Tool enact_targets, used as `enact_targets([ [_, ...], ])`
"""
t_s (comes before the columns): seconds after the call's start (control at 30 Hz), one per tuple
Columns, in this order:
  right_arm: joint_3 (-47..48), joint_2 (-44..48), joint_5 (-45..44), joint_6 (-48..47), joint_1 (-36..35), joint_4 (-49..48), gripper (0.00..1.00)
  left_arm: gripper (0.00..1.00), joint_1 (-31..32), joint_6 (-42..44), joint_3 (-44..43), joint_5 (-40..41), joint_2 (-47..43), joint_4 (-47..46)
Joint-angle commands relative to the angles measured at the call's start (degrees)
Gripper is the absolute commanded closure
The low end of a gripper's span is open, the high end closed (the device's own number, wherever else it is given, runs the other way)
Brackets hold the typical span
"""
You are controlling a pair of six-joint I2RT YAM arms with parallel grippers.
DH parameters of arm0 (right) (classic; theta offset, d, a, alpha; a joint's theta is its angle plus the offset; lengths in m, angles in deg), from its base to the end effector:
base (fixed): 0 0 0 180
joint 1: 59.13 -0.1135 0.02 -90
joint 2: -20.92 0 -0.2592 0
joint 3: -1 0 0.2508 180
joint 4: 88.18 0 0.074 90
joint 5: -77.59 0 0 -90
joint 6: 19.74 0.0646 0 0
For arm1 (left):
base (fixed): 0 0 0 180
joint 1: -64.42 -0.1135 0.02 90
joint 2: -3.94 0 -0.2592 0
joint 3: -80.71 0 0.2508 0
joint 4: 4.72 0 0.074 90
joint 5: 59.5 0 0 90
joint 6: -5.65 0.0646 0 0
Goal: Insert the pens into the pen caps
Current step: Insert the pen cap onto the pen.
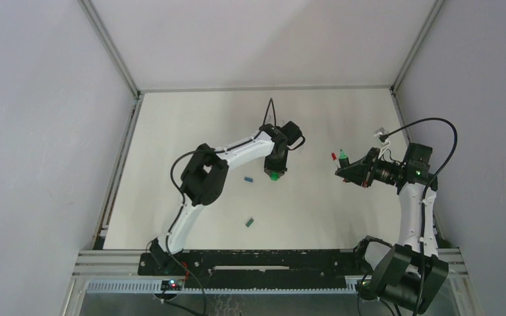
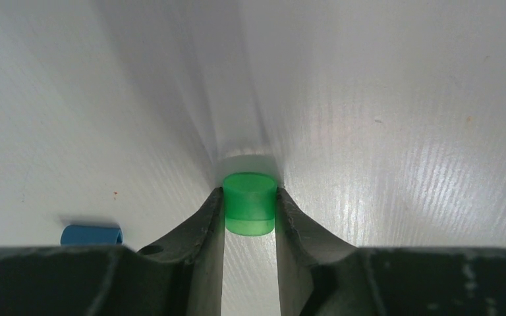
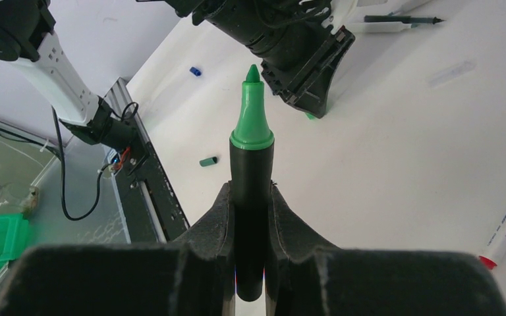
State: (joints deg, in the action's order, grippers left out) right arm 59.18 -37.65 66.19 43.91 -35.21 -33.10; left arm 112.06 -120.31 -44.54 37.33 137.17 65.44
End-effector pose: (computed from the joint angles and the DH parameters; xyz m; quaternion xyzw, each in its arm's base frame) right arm 0.1946 -0.0170 0.2615 -0.2036 0.7348 0.4500 0.4648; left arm 0.3253 -0.3453 0.1323 0.0949 0.9884 -0.0246 0.1164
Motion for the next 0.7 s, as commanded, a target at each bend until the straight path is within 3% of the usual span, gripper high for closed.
enact_targets([
  [0.0,3.64,0.05,2.73,-5.51,-0.24,5.93,1.00,0.87,-0.35,0.43,3.60,-1.39,-7.39,-5.06],
  [0.2,14.45,-3.86,-1.64,-17.57,-5.15,22.40,1.00,0.90,-0.40,-1.70,11.97,-5.50,-20.34,-15.01],
  [0.3,19.29,-4.18,-5.13,-19.12,-8.23,27.16,1.00,0.91,-0.36,-4.10,15.35,-7.97,-26.64,-18.59],
  [0.57,24.09,3.98,-12.28,-13.36,-19.61,24.19,1.00,0.92,-0.98,-12.63,25.52,-16.34,-40.28,-37.68],
  [0.67,24.18,7.52,-14.83,-5.09,-22.75,19.15,1.00,0.92,-1.41,-15.36,28.57,-19.27,-44.01,-46.61],
])
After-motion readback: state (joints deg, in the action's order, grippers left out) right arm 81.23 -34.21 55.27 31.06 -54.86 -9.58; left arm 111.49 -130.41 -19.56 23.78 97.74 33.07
